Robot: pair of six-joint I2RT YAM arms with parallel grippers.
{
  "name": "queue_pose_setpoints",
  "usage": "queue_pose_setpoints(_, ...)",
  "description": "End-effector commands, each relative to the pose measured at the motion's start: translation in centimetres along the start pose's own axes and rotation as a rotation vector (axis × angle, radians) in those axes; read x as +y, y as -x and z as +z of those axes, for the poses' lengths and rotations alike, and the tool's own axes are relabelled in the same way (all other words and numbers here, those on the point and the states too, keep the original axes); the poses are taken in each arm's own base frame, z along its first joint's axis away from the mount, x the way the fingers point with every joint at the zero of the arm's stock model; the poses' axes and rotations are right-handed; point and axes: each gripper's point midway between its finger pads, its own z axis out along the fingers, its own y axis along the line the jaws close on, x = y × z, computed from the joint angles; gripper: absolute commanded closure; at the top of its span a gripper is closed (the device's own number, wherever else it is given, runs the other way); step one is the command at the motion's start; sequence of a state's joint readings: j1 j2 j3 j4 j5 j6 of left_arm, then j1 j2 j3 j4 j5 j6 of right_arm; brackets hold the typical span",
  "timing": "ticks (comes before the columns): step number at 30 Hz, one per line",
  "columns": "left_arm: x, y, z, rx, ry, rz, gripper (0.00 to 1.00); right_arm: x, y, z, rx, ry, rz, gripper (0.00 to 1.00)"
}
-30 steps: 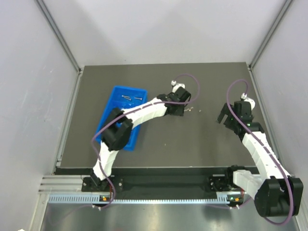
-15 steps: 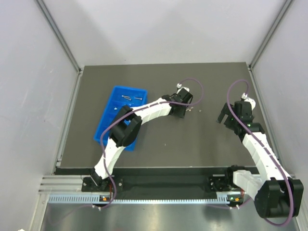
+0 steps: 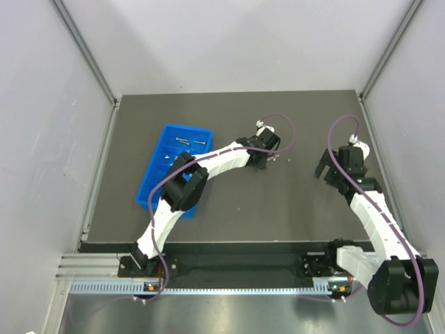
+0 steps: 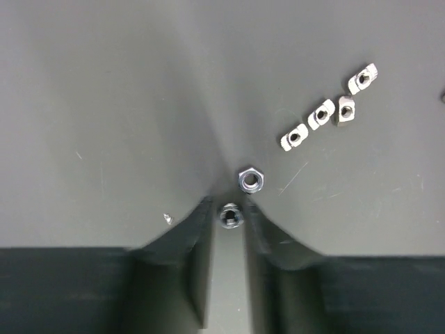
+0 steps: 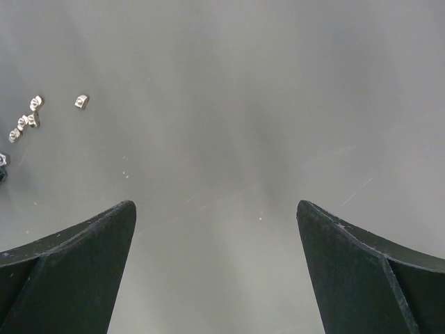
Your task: Sort the screws and nuts into containers
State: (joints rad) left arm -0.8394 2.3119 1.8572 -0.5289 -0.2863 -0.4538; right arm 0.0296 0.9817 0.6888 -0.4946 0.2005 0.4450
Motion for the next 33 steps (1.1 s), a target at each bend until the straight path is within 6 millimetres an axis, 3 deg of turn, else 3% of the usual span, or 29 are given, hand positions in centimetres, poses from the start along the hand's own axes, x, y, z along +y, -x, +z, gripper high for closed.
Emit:
queue_pose_setpoints(1,0.8,-0.3,0.1,0.017,0.038,-0.012,0.76,0.2,2.4,-0.4,-0.067,-0.003,0.011,0.00)
queue_pose_setpoints(4,1.5,-0.4,0.0,0.009,0.068,-0.012,0.85,0.2,2.4,-0.5,-0.068,-0.003,0.013,0.00)
queue_pose_setpoints(8,1.9,0.1,-0.9,-0.016,0.065,-0.037,0.89,0.2,2.5,-0.6,-0.072,-0.003,0.012,0.00)
queue_pose_setpoints(14,2.6,3.2,-5.3,-0.118,0.059,-0.098,0.89,0.1,2.5,-0.6,-0.072,-0.004,0.017,0.00)
queue_pose_setpoints(17,3.9,4.1,-8.0,-0.166,0.076,-0.140,0.89,0.1,2.3,-0.7,-0.068,-0.003,0.018,0.00)
queue_pose_setpoints(20,6.1,3.8,-10.6,-0.189,0.096,-0.196,0.88,0.1,2.3,-0.7,-0.072,-0.001,0.020,0.00)
queue_pose_setpoints(23,10.0,2.5,-12.5,-0.176,0.138,-0.279,0.88,0.2,2.3,-0.7,-0.069,0.003,0.021,0.00)
queue_pose_setpoints(30,21.6,-1.4,-18.1,-0.212,0.305,-0.491,0.87,0.3,2.4,-0.8,-0.070,0.011,0.024,0.00)
queue_pose_setpoints(33,24.9,-2.8,-19.0,-0.217,0.363,-0.545,0.87,0.6,2.3,-0.7,-0.065,0.022,0.026,0.00)
